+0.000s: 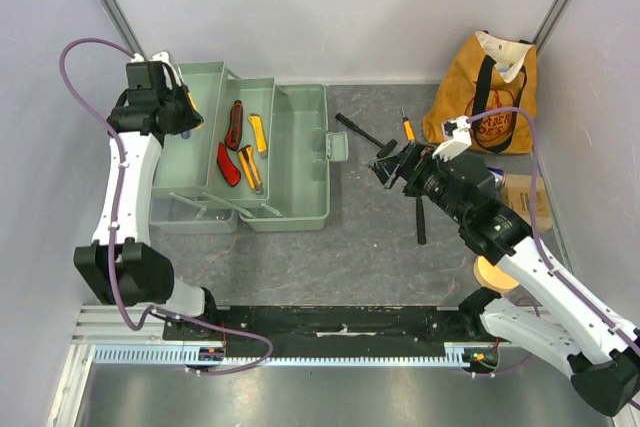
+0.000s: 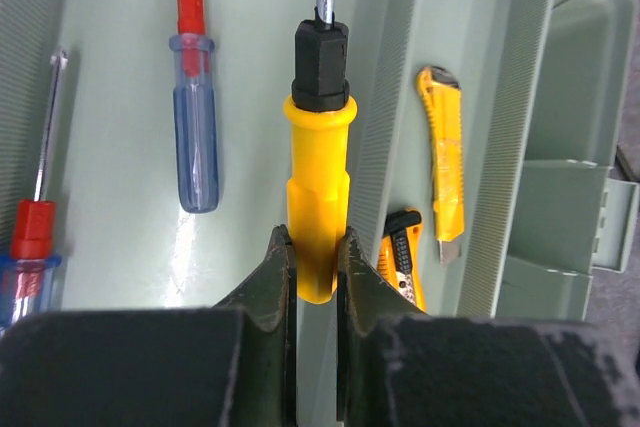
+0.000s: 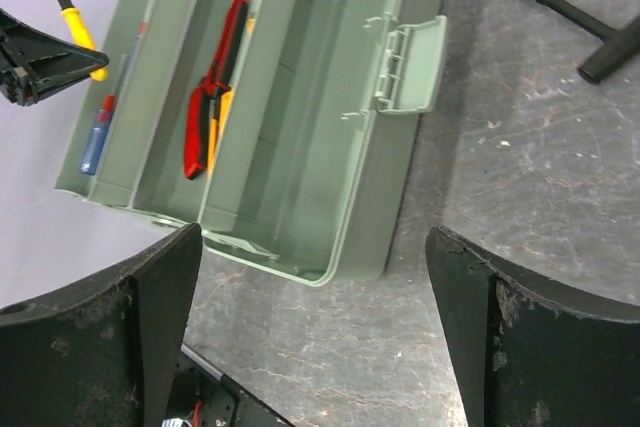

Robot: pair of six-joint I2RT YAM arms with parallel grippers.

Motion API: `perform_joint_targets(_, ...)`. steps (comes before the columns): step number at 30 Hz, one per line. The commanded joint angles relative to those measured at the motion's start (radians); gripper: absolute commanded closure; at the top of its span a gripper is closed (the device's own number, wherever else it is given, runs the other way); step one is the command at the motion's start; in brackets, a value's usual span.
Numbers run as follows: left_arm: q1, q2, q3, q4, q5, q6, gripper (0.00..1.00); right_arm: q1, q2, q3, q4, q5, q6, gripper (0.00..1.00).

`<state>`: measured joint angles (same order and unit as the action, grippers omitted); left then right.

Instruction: Pack the tool kit

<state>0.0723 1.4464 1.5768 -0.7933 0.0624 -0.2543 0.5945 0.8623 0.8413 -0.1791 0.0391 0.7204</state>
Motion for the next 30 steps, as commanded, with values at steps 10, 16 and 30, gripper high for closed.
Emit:
perform_joint_targets(10,0.02,0.143,0.015,-0.018,-0.09,0.032,0.77,-0.009,0.076,-0.021,-0.095,0.16,0.011,0.02)
perform_joint_targets(16,0.023,0.152,0.041,-0.055,-0.19,0.038,0.6,-0.025,0.103,-0.022,-0.112,0.203,0.024,0.02)
perform_joint_targets(30,0.021,0.005,0.101,-0.075,0.06,0.026,0.45,-0.076,0.406,0.128,-0.106,0.485,-0.14,0.02)
